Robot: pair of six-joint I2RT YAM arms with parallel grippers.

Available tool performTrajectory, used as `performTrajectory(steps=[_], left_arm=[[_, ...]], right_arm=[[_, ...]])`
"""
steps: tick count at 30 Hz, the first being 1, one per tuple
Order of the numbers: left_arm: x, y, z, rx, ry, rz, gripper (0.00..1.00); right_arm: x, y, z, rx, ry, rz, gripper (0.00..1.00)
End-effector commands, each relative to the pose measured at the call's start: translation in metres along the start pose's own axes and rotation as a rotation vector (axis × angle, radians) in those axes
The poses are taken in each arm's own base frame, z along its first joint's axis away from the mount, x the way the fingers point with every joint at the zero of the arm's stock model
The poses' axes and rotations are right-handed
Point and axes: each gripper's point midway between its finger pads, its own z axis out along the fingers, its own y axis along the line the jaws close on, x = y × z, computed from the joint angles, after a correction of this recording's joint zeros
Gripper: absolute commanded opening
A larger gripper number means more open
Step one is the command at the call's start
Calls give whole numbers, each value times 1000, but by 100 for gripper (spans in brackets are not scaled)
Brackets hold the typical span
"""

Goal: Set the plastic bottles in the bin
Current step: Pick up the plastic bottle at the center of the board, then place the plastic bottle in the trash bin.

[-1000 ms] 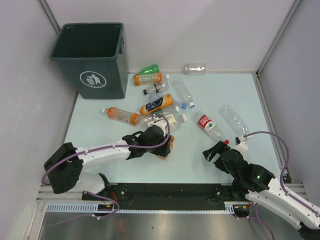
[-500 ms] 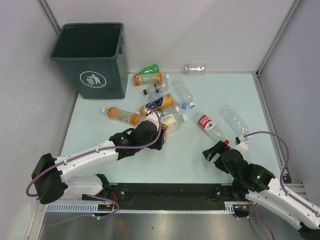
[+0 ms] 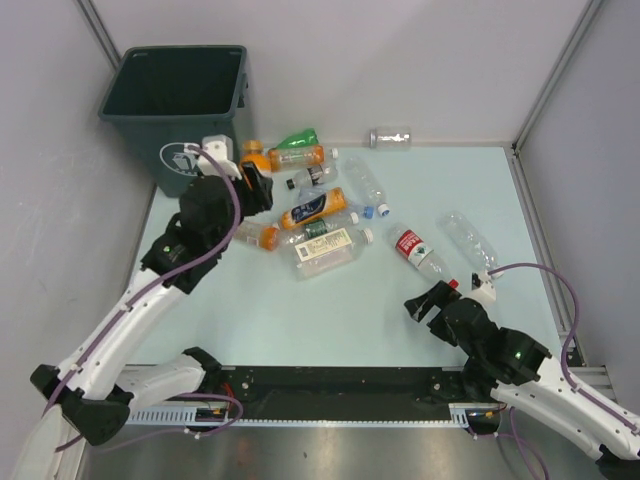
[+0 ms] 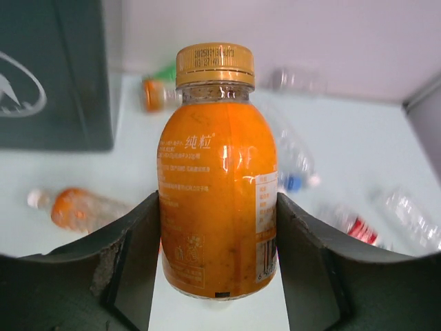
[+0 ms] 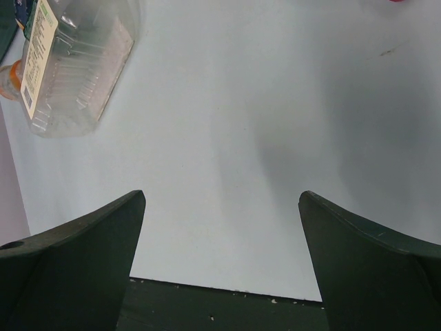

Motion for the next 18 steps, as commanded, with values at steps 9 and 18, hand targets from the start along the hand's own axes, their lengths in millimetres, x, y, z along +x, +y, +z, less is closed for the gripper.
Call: performTrajectory(steps=[9, 18], left_arm=[[-173, 54, 6, -183, -454, -137, 54], [-232, 99, 62, -264, -645, -255, 54]], right_arm=[[-10, 11, -1, -42, -45, 47, 100], [-24, 13, -1, -41, -108, 0, 100]])
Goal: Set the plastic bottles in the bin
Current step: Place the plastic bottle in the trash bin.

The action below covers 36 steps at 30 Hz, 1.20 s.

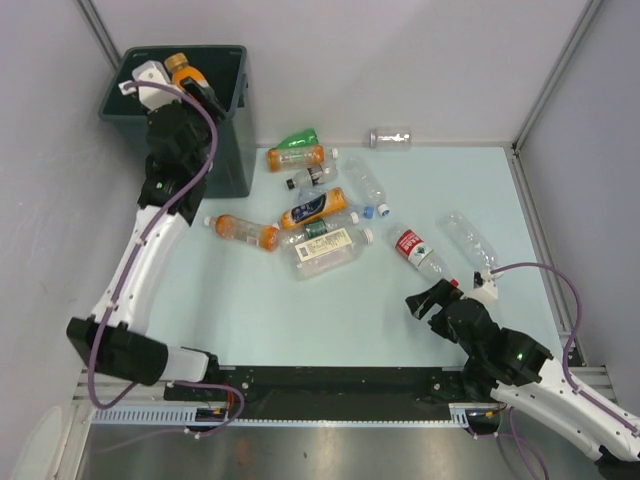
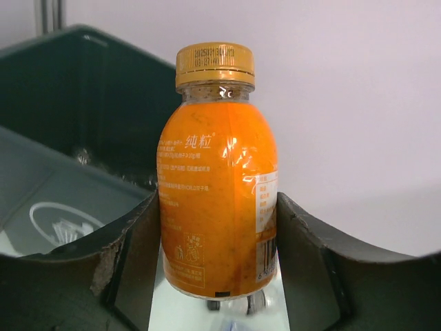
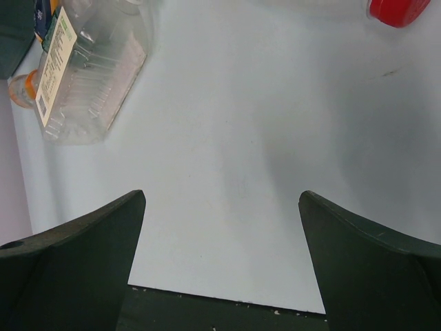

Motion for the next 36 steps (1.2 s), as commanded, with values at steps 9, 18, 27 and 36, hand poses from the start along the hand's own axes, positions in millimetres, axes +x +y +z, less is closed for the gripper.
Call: performTrajectory(steps=[9, 18, 27, 36], left_arm=[[-41, 21, 105, -16, -143, -185, 66], [-30, 29, 118, -12, -85, -178, 99], [-9, 14, 86, 101, 46, -154, 100], [55, 7, -3, 300, 281, -64, 100]], right_arm=[[-6, -2, 2, 35, -25, 26, 100], [-8, 2, 0, 13, -34, 9, 100], [-9, -6, 0, 41, -39, 2, 100], [-21, 4, 1, 10, -87, 8, 100]])
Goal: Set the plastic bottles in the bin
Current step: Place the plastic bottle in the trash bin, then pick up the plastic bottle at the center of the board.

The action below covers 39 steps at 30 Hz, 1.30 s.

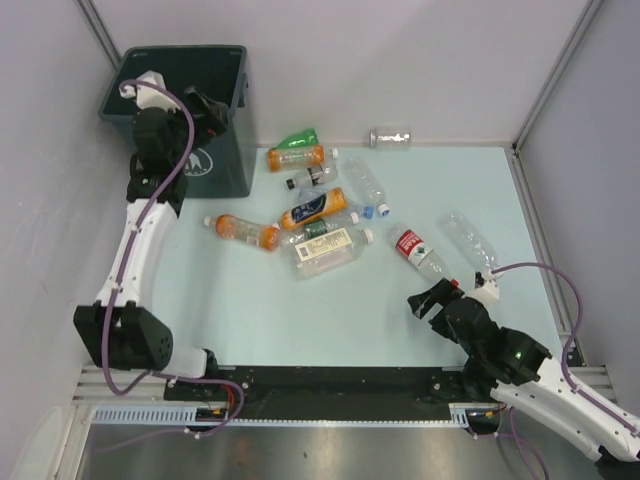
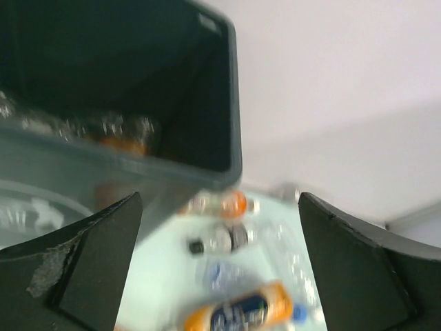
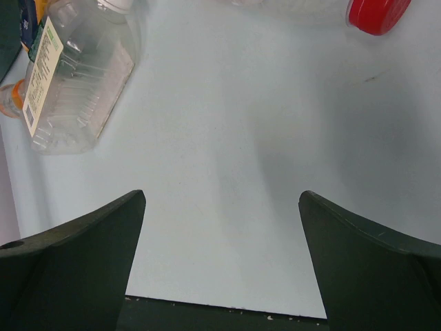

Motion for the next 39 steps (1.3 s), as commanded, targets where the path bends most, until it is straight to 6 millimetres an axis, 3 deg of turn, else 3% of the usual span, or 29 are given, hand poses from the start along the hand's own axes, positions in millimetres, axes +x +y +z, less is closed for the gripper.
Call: performTrajectory(steps=[1, 3, 4, 5, 7, 8, 11, 14, 19, 24, 30, 39], left_arm=[[21, -15, -49, 85, 105, 45, 100], [41, -14, -62, 109, 139, 21, 100], [41, -24, -78, 168, 138, 20, 100], [63, -17, -84, 166, 181, 17, 100], [78, -22, -102, 220, 217, 45, 100], [103, -10, -108, 205, 280, 62, 100], [134, 0, -128, 202, 378, 80, 100], [152, 9, -143, 203, 416, 98, 100], [162, 20, -149, 160, 436, 97, 100], [170, 20, -149, 163, 488, 74, 100], [176, 7, -151, 237, 510, 17, 100], [185, -6, -154, 317, 554, -34, 100]], right_arm=[[-21, 17, -2, -44, -80, 3, 100], [-27, 25, -2, -50, -92, -9, 100], [-32, 31, -3, -64, -105, -28, 100], [-37, 34, -2, -61, -114, -33, 100], [-46, 46, -4, -60, -126, -54, 100], [-49, 49, -3, -52, -133, -77, 100], [-55, 59, 4, -47, -139, -108, 100], [-54, 73, 14, -68, -114, -112, 100], [-62, 72, 32, 12, -136, -122, 100], [-95, 64, 44, 95, -214, -150, 100], [-123, 36, 71, 183, -195, -220, 99], [-110, 12, 107, 217, 11, -475, 99]])
